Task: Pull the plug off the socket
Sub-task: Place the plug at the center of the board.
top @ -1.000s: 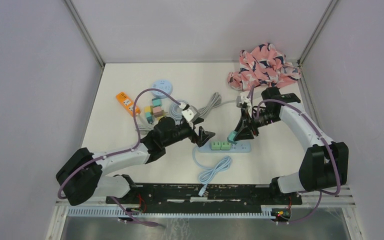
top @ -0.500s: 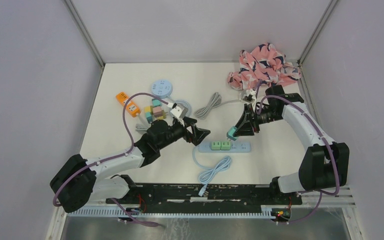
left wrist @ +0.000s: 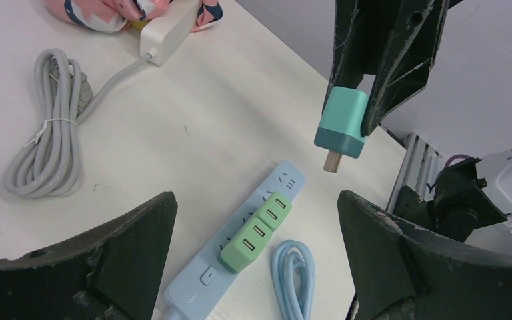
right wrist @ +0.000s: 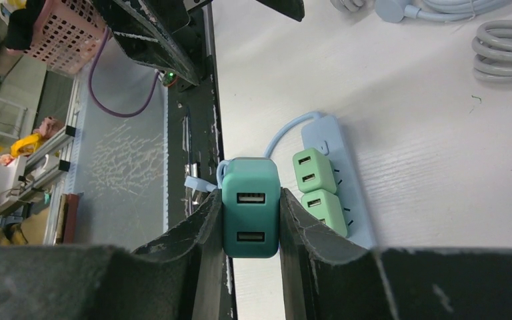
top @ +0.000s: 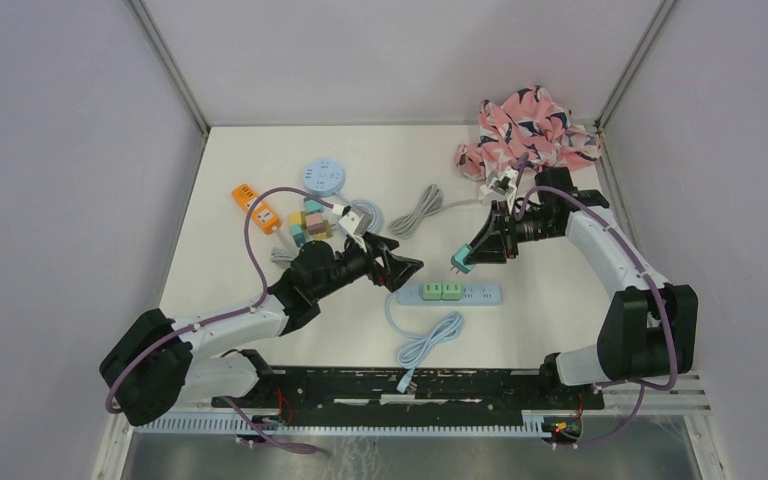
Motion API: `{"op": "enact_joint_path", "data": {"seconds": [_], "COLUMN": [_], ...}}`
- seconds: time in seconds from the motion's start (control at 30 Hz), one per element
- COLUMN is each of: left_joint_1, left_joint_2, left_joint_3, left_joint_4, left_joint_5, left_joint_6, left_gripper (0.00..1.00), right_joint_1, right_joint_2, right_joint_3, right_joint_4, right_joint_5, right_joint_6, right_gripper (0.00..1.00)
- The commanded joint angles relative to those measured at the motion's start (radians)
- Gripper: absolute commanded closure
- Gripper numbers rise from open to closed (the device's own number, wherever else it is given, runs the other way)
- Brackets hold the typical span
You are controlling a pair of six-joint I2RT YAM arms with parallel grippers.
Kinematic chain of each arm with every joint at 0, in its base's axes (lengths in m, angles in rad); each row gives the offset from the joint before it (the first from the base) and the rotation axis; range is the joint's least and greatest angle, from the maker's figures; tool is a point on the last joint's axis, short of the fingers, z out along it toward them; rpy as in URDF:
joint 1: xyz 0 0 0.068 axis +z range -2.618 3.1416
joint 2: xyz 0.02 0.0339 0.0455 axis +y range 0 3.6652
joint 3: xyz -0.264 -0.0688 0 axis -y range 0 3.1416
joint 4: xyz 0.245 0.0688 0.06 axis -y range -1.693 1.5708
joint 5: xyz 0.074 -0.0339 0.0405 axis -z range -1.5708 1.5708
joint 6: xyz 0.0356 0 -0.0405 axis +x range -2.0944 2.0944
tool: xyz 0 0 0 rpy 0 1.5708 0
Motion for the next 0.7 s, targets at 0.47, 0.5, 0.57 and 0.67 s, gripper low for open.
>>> {"op": "enact_joint_path", "data": {"seconds": [0.47,0.5,0.57,0.67], "left_joint_1": [0.003,0.002,0.003,0.003], "left_joint_2": [0.003,0.007,0.013,0.014], "left_joint_3": [0.019,0.022,0.034,0.050], "left_joint_4": [0.079,0.070,0.049,0.025], "left_joint_5": [0.004,0.002,-0.001,0.000], "left_joint_6": [-0.079,-0.079,-0.072,-0.063], "left_gripper": [0.04,0.05,0.05,0.05], "right_joint_1": [-0.013,-0.013,-0.013,-0.014], "right_joint_2": [0.009,0.011,0.018,0.033], "right_joint_3": [-0.032,-0.031,-0.033,-0.027], "right_joint_4": [0.217,0.223,0.258,0.267], "right_joint_5": [-0.097,-0.094,-0.084,-0.083], "right_joint_6": [0.279,0.293,0.347,0.388], "right_gripper": [0.99,0.99,0.99,0.99]}}
